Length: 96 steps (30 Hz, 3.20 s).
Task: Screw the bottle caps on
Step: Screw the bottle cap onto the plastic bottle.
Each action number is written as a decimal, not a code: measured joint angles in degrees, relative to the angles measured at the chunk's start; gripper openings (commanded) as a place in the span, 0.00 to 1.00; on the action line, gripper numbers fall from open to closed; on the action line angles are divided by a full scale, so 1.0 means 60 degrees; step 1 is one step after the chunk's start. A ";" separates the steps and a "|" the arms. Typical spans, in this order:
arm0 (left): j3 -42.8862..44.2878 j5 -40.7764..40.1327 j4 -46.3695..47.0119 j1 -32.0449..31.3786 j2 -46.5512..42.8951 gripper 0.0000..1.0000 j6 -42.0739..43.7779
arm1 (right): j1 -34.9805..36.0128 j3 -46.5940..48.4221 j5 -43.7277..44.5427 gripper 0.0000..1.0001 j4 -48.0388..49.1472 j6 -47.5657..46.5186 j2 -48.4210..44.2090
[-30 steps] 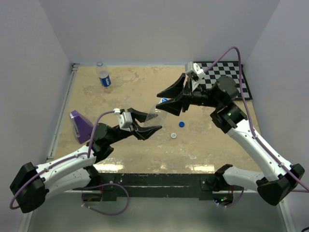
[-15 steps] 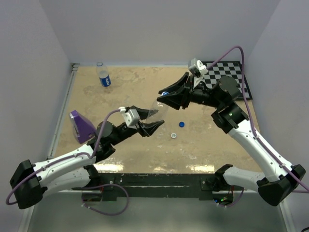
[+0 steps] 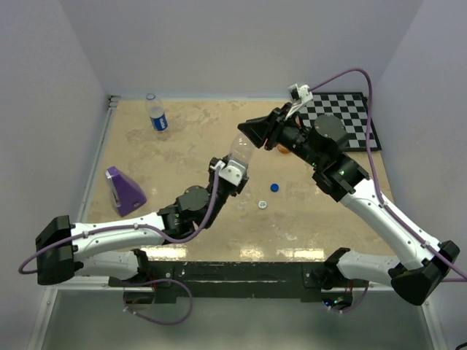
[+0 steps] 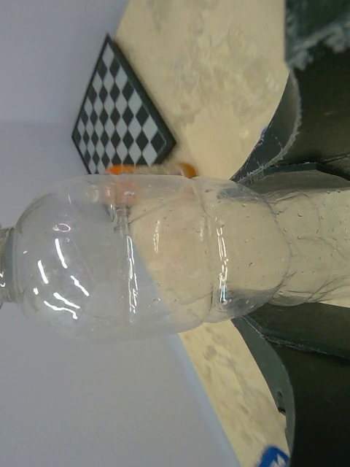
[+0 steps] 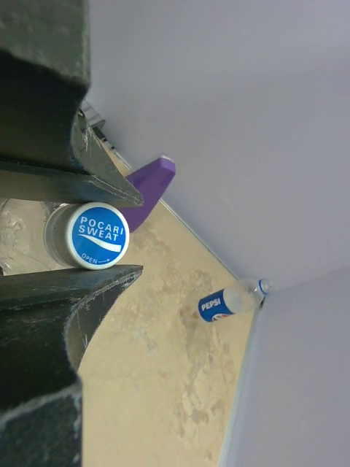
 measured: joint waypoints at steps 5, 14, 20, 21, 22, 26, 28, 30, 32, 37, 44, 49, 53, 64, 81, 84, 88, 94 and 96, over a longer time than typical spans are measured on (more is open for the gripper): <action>0.0444 -0.2186 0.0765 -0.0572 0.1042 0.00 0.1519 | 0.0029 -0.0138 0.0903 0.00 -0.0102 0.0382 0.0018; 0.0517 -0.2809 0.0980 -0.0616 0.1348 0.00 0.2317 | 0.0069 -0.0211 0.1191 0.72 -0.0182 0.0634 0.0058; 0.0521 0.0146 -0.0812 0.0874 0.0284 0.00 0.0659 | -0.0153 -0.0047 0.0142 0.80 -0.0732 0.0109 0.0018; 0.0517 0.0699 -0.1060 0.1231 0.0102 0.00 0.0375 | -0.0310 -0.0007 -0.0109 0.80 -0.0780 0.0026 -0.0036; 0.0510 0.1137 -0.1242 0.1541 -0.0047 0.00 0.0146 | -0.0499 0.0015 -0.0408 0.80 -0.0783 -0.0058 -0.0124; 0.0226 0.3315 -0.1679 0.2572 -0.0696 0.00 -0.0656 | -0.1166 0.0022 -0.1545 0.79 -0.0685 -0.0415 -0.0605; 0.0026 0.4535 -0.1767 0.3060 -0.0980 0.00 -0.0984 | -0.1384 0.0022 -0.2098 0.78 -0.0474 -0.0637 -0.0841; -0.0138 0.5639 -0.1796 0.3453 -0.1180 0.00 -0.1242 | -0.1472 0.0022 -0.2579 0.77 -0.0233 -0.0845 -0.1016; -0.0266 0.6900 -0.1778 0.3876 -0.1311 0.00 -0.1606 | -0.1526 0.0007 -0.3115 0.75 0.0095 -0.0940 -0.1096; -0.0441 0.9602 -0.1293 0.4564 -0.1330 0.00 -0.2481 | -0.1566 -0.0051 -0.4291 0.73 0.0747 -0.0943 -0.0976; -0.0645 1.1661 -0.0244 0.4743 -0.1195 0.00 -0.3399 | -0.1566 -0.0368 -0.4911 0.70 0.1137 -0.0903 -0.0849; -0.0648 1.2429 0.0306 0.4743 -0.1075 0.00 -0.3745 | -0.1566 -0.0532 -0.5195 0.63 0.1424 -0.0812 -0.0845; -0.0648 1.2728 0.0492 0.4743 -0.1060 0.00 -0.3880 | -0.1566 -0.0557 -0.5497 0.61 0.1672 -0.0685 -0.0805; -0.0648 1.3009 0.0820 0.4743 -0.0878 0.00 -0.3974 | -0.1566 -0.0838 -0.6054 0.51 0.2346 -0.0222 -0.0780; -0.0444 0.9351 -0.0696 0.3155 -0.1512 0.00 -0.2393 | -0.1610 -0.0856 -0.5745 0.00 0.2495 -0.0073 -0.0765; -0.0306 0.7741 -0.1049 0.2481 -0.1552 0.00 -0.1807 | -0.1625 -0.0856 -0.5370 0.00 0.2371 -0.0055 -0.0805; 0.0033 0.5315 -0.1526 0.1570 -0.1344 0.00 -0.1064 | -0.1628 -0.0856 -0.4612 0.00 0.2109 0.0044 -0.0743; 0.0692 0.1861 -0.1738 0.0459 -0.0412 0.00 0.0127 | -0.1603 -0.0856 -0.3009 0.00 0.1432 0.0324 -0.0648; 0.0907 0.0882 -0.1708 0.0208 -0.0036 0.00 0.0546 | -0.1588 -0.0856 -0.2546 0.00 0.1224 0.0433 -0.0605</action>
